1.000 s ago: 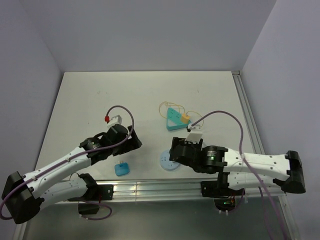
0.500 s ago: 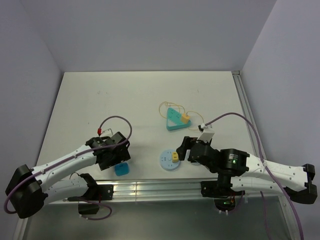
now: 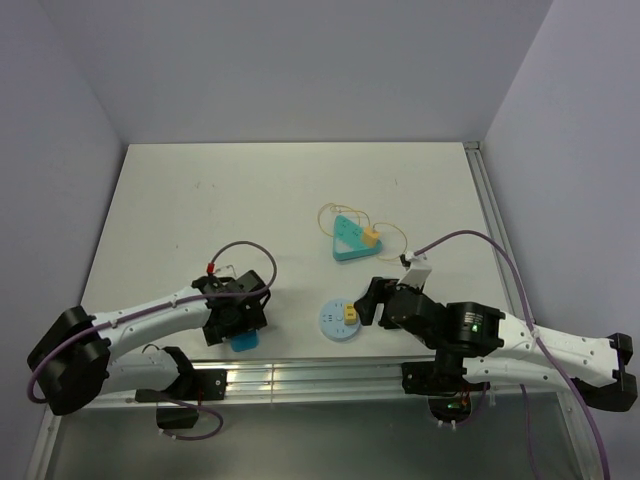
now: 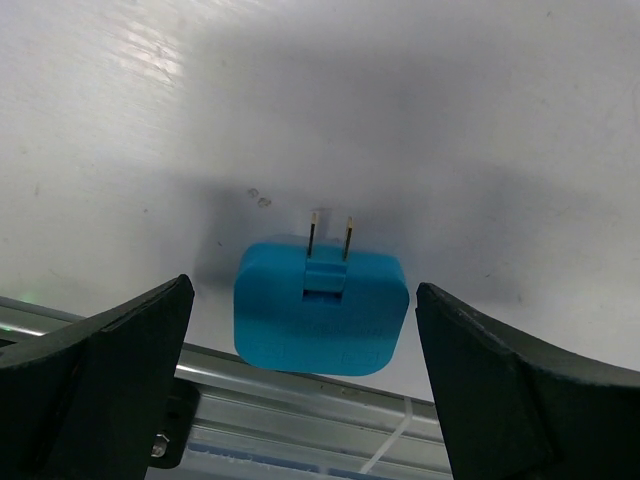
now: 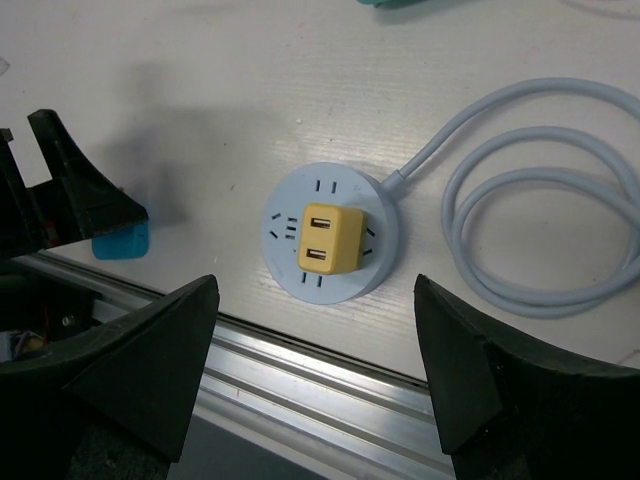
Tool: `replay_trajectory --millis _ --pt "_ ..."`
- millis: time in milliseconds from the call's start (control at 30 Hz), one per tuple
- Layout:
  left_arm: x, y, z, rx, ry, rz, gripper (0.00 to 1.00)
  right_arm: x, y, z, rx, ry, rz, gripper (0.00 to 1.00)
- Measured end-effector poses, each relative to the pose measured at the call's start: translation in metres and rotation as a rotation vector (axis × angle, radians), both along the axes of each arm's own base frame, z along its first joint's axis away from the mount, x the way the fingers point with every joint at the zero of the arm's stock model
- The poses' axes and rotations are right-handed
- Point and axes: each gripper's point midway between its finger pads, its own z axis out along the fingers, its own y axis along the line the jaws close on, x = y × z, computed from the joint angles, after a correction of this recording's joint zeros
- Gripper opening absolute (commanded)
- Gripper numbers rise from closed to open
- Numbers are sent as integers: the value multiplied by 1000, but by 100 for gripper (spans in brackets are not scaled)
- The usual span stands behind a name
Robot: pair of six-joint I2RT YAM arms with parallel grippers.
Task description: Insert the plug
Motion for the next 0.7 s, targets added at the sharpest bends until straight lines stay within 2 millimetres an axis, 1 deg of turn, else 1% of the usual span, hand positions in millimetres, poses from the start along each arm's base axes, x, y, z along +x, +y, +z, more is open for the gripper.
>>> replay_trajectory --millis 167,200,233,267,300,333,433,500,567,600,633,700 --pt "-6 -7 -6 8 14 -29 99 -1 1 -1 3 4 5 85" --pt "-7 -7 -6 8 14 -31 93 -1 1 -1 3 5 5 85" --pt "-7 -7 -7 5 13 -27 92 -1 1 -1 3 5 5 85" --pt "-8 -6 -7 4 13 -25 88 -1 1 -2 2 5 5 85" --pt "-8 -6 -7 2 11 -21 80 -1 1 -2 2 5 5 85" --pt "-9 -5 -8 -2 9 -16 63 -1 2 -2 1 6 6 85" --pt "-10 -5 -6 -24 -5 -13 40 0 4 -3 -2 8 7 85" --pt "-10 -6 -5 -39 -13 -16 31 0 6 -6 -13 14 10 85" --pt "-9 -7 -3 -48 -21 -15 18 0 8 -9 -27 19 15 85" --pt "-8 -7 -2 -51 -27 -16 1 0 10 -11 -36 20 26 85" --pt "-7 -8 0 -52 -29 -16 0 0 12 -11 -40 19 33 84" --pt "-1 -16 9 -75 -47 -17 0 0 18 -12 -49 15 56 84"
